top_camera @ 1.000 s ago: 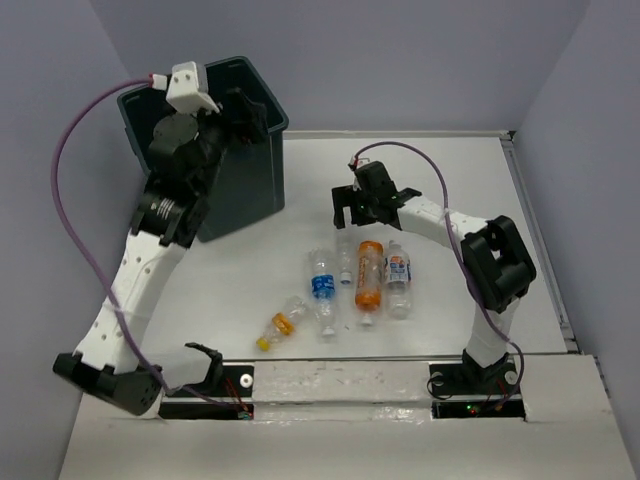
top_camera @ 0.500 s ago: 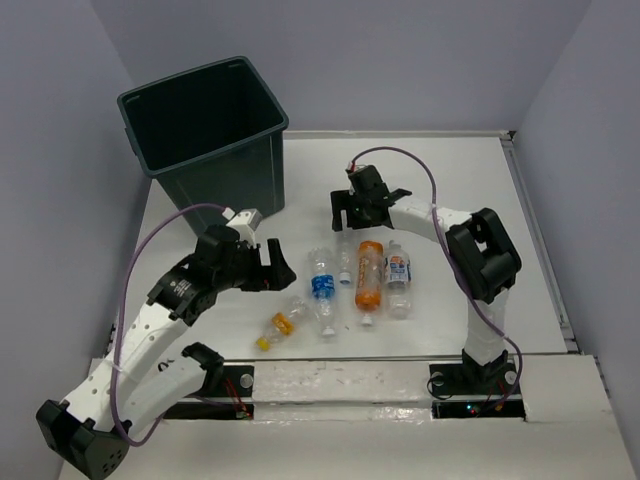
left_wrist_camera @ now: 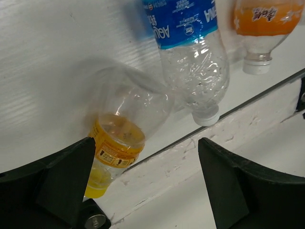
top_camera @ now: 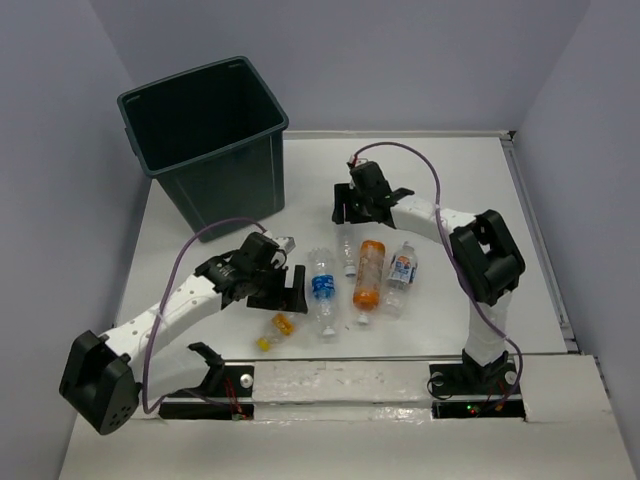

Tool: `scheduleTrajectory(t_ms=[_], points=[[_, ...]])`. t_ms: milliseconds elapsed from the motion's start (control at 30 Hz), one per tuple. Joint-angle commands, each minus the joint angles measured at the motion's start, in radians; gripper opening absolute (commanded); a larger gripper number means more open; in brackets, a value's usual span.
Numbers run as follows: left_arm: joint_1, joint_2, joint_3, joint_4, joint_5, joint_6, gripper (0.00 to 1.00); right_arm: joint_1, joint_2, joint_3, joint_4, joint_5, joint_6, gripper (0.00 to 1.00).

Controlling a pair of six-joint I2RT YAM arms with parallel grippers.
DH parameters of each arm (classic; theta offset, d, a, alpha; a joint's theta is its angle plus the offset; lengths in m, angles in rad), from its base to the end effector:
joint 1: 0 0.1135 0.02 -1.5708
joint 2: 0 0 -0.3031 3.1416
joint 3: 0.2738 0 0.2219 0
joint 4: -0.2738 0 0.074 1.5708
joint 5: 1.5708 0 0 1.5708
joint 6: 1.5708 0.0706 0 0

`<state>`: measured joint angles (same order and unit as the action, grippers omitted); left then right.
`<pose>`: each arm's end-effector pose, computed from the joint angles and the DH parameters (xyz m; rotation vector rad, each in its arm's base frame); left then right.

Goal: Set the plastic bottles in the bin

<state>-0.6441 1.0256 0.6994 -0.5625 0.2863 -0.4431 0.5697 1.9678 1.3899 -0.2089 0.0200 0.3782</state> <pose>0.1270 -0.1203 0.2510 0.3914 2.5619 -0.7944 0.3805 0.2421 0.2242 -0.2196 2.3904 0.4315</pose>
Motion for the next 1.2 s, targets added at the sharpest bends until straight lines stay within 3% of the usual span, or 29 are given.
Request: scheduleTrajectory(t_ms=[0,167,433,667,800,933,1167], points=[[-0.040,0.121,0.032,-0.016,-0.007,0.076,0.99,0.002,-0.150,0.009,0.077,0.015,-0.009,0.38],[-0.074,0.188,0.063,-0.060,-0.058,0.095,0.99,0.002,-0.251,0.034,0.094,-0.012,-0.012,0.38],[-0.094,0.280,0.054,-0.043,-0.072,0.115,0.99,0.002,-0.421,0.023,0.198,-0.193,0.040,0.38],[-0.104,0.333,0.057,-0.021,-0.047,0.139,0.77,0.002,-0.486,0.104,0.305,-0.294,0.073,0.38],[-0.106,0.340,0.063,-0.019,-0.039,0.147,0.59,0.012,-0.475,0.214,0.304,-0.373,0.083,0.38],[-0.106,0.277,0.078,-0.011,-0.044,0.132,0.58,0.035,-0.399,0.357,0.302,-0.423,0.079,0.38],[-0.106,0.102,0.095,0.012,-0.058,0.072,0.58,0.065,-0.146,0.792,0.293,-0.479,0.067,0.37]])
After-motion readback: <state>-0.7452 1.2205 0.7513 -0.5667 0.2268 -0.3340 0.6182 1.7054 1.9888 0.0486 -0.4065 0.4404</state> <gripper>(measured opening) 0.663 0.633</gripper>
